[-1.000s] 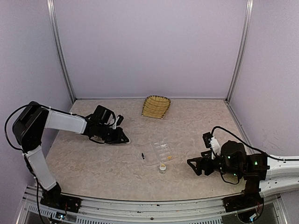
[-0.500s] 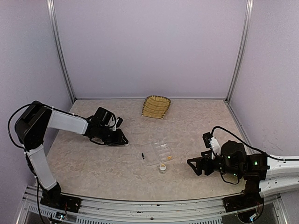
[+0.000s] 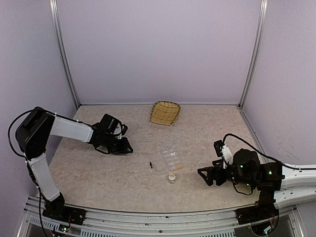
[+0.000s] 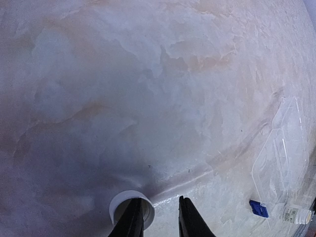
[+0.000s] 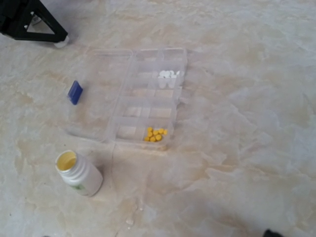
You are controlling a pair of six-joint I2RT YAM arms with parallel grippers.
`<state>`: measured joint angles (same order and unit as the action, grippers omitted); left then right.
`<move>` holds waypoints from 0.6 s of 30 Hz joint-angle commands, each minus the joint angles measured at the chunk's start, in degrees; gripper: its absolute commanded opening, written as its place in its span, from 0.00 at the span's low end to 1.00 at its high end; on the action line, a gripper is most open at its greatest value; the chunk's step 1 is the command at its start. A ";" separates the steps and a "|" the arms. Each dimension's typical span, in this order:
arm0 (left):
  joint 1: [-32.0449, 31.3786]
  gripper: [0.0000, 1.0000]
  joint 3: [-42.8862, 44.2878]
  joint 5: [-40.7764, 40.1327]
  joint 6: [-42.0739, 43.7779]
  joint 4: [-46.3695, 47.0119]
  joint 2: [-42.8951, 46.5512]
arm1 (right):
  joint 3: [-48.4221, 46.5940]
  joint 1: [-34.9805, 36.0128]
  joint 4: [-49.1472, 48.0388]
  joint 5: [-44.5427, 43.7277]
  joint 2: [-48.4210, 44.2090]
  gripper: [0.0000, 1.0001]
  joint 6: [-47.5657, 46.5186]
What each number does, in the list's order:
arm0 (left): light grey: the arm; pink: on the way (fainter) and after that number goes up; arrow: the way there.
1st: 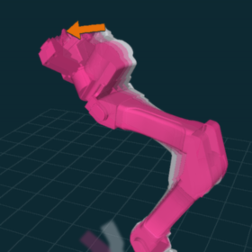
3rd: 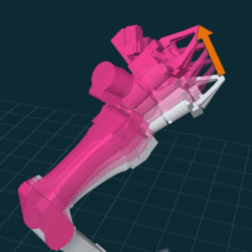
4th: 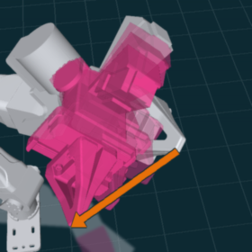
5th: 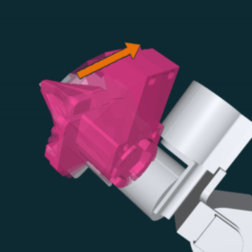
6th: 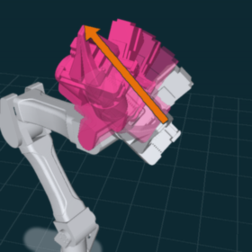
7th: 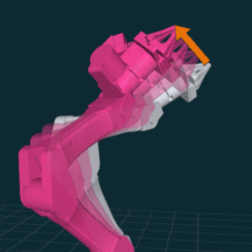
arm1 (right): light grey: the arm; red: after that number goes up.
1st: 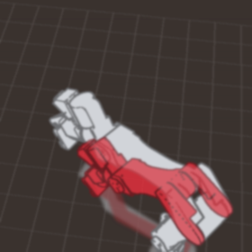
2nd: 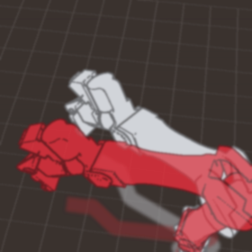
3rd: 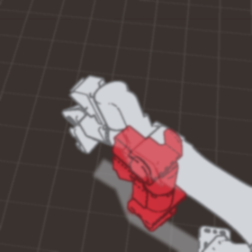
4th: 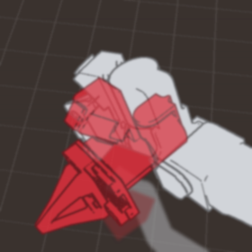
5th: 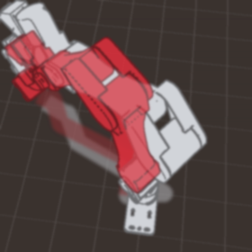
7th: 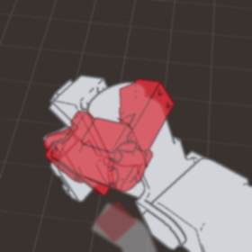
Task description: Sort the pills into containers
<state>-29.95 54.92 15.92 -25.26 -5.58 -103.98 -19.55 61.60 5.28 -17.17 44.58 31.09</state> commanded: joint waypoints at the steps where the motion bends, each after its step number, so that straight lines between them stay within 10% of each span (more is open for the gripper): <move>1: -0.62 0.26 1.63 -3.71 2.25 -1.86 0.85 | -0.97 -0.52 -1.04 -0.10 0.07 0.91 -0.29; 18: -2.44 0.26 1.53 -5.61 4.67 1.51 6.60 | 0.04 -0.52 -1.97 0.77 0.20 0.91 0.64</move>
<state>-30.65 53.67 13.06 -23.55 -3.90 -101.58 -19.55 61.60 4.84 -16.71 44.71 31.22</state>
